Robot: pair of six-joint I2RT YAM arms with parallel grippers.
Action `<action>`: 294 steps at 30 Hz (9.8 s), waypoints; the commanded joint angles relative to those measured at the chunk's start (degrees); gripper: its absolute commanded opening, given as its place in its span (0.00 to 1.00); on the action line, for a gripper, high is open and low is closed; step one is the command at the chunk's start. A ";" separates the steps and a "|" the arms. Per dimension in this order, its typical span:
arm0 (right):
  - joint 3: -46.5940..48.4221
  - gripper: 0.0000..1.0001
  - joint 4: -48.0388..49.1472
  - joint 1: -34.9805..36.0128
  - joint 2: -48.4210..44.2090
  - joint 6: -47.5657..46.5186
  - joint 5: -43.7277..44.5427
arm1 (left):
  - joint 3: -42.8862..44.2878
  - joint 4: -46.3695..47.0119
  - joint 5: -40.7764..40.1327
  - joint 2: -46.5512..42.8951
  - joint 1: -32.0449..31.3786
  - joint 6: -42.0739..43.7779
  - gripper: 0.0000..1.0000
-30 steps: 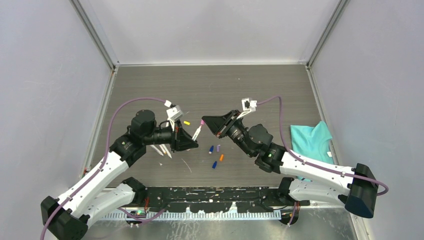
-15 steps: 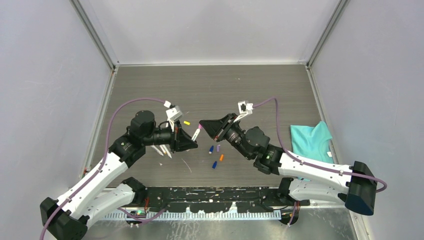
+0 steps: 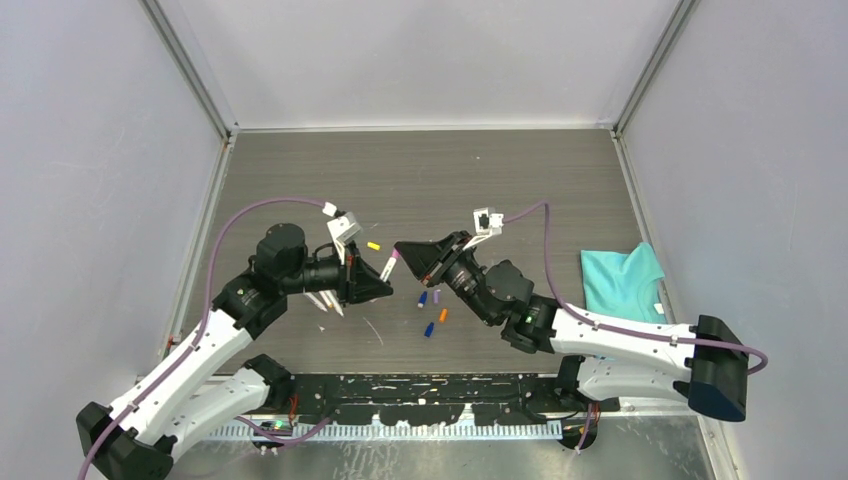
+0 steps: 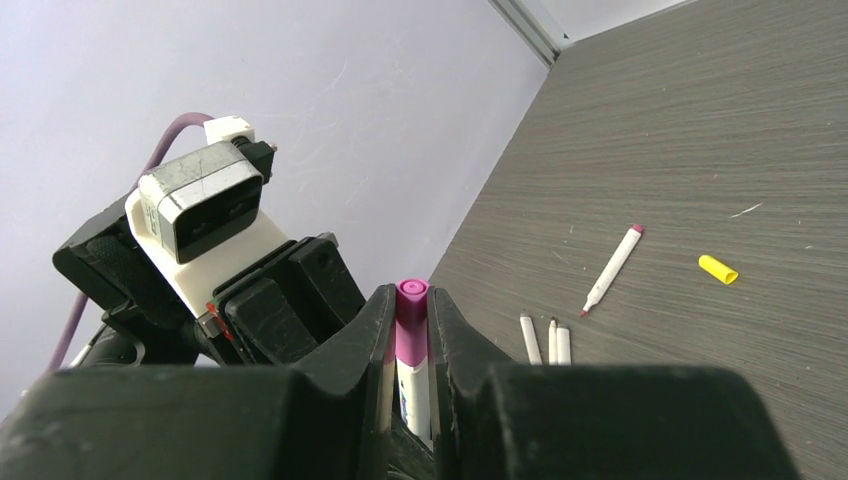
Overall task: Insert the pens into the pen caps
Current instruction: Insert the pen cap onto the pen, then press the pen cap onto the pen, then place the pen at the center of the board, then pick up the pen from the center of the board.
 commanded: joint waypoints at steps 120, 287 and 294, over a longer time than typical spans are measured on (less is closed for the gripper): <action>20.07 0.01 -32.09 -9.17 11.44 -0.87 -42.81 | 2.20 -4.71 -8.98 -4.60 -0.31 9.43 0.00; 12.63 0.68 -43.62 -39.97 8.66 -12.59 -41.78 | 30.29 -18.54 -37.78 56.38 22.54 1.33 0.57; 12.03 0.68 -43.26 -39.63 9.69 -12.48 -43.26 | 30.57 -18.40 -38.24 59.05 22.53 1.67 0.44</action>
